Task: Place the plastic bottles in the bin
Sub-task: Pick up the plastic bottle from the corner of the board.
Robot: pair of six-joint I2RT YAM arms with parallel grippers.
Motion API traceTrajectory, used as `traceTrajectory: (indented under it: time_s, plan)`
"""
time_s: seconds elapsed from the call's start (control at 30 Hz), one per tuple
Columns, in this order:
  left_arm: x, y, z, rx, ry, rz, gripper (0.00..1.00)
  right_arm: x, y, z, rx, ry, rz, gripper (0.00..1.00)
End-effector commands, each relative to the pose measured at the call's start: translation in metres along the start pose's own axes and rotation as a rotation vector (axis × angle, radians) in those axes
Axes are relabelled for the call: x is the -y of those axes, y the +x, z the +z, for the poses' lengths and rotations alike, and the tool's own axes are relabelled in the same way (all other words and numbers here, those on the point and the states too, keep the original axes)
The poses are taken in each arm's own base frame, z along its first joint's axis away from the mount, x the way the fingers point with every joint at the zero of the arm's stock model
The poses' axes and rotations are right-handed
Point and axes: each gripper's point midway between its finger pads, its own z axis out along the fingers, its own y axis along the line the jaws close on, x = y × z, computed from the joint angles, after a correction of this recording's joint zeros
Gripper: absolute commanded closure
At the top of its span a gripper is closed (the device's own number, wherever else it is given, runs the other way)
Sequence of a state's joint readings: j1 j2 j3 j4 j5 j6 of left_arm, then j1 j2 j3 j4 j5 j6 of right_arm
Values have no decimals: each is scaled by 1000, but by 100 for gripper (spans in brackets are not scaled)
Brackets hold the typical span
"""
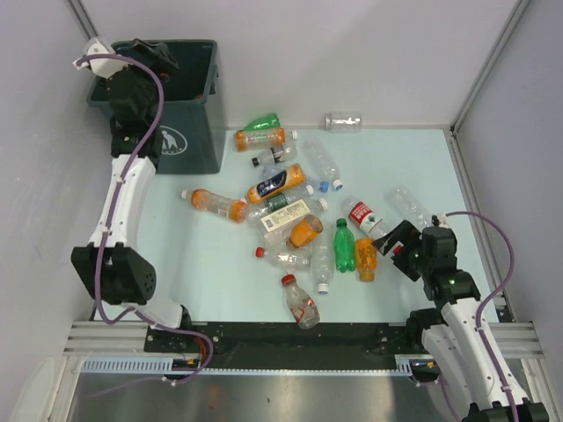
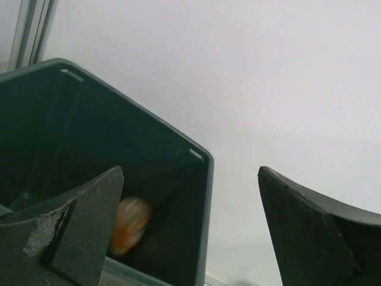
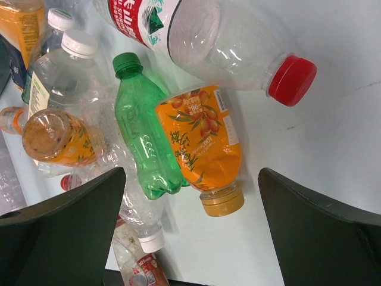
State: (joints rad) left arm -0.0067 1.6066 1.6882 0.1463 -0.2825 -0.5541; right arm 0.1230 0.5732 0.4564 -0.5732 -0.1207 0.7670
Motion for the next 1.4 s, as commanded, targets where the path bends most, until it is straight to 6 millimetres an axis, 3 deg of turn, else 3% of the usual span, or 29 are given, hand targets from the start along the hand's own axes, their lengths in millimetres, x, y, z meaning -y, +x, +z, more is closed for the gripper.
traceTrajectory:
  time_s: [0.0, 0.1, 0.2, 0.23, 0.3, 0.33, 0.4, 0.47, 0.5, 0.53, 0.6, 0.63, 0.77, 0.87, 0.9, 0.93, 1.0, 1.07, 1.3, 1.37]
  plan:
    - [29, -42, -37, 34, 118, -11, 0, -4, -3, -5, 18, -16, 0, 0]
    - [26, -44, -60, 3, 112, -21, 0, -4, -3, -7, 19, -19, -1, 0]
    - [14, -28, -84, -80, 90, -11, 0, -4, -3, -9, 24, -25, -4, 0]
    - [2, -7, -93, -153, 68, 1, 0, -4, -3, -10, 28, -24, -2, 0]
    - [-2, 0, -111, -199, 66, -8, 0, -4, -3, -11, 31, -25, -4, 0]
    - [-11, 19, -118, -257, 56, -13, 0, -3, -3, -10, 32, -24, -7, 0]
    - [-19, 38, -139, -344, 42, -40, 0, -4, -3, -11, 30, -26, -10, 0]
    - [-39, 74, -160, -458, 9, -45, 0, -3, -2, -11, 25, -25, -11, 0]
    - [-38, 81, -173, -495, 27, -68, 0, -3, -1, -11, 22, -23, -15, 0]
    - [-51, 102, -185, -551, 14, -64, 0, -2, 0, -11, 17, -21, -19, 0]
    - [-54, 114, -206, -595, 30, -69, 0, -1, 0, -11, 13, -19, -25, 0]
    - [-64, 132, -219, -638, 21, -60, 0, 0, 1, -10, 8, -13, -28, 0]
    - [-62, 160, -259, -716, 80, 3, 0, 2, 2, -10, 4, -7, -44, 0]
    - [-69, 173, -285, -754, 66, 16, 0, 6, 2, -9, 3, 14, -52, 0]
    - [-76, 187, -296, -790, 60, 10, 0, 7, 1, -8, 8, 17, -52, 0]
    - [-72, 184, -301, -764, 88, -12, 1, 6, 2, -8, 4, 15, -56, 0]
    - [-74, 208, -323, -816, 108, -57, 2, 7, 1, -7, 5, 20, -56, 0]
    - [-67, 217, -335, -829, 174, -74, 2, 9, 2, -6, -1, 28, -61, 0]
    - [-85, 266, -382, -1025, 166, -2, 1, 13, 4, -3, -13, 46, -69, 0]
    - [-77, 274, -393, -1055, 213, 3, 1, 13, 5, -3, -15, 44, -68, 0]
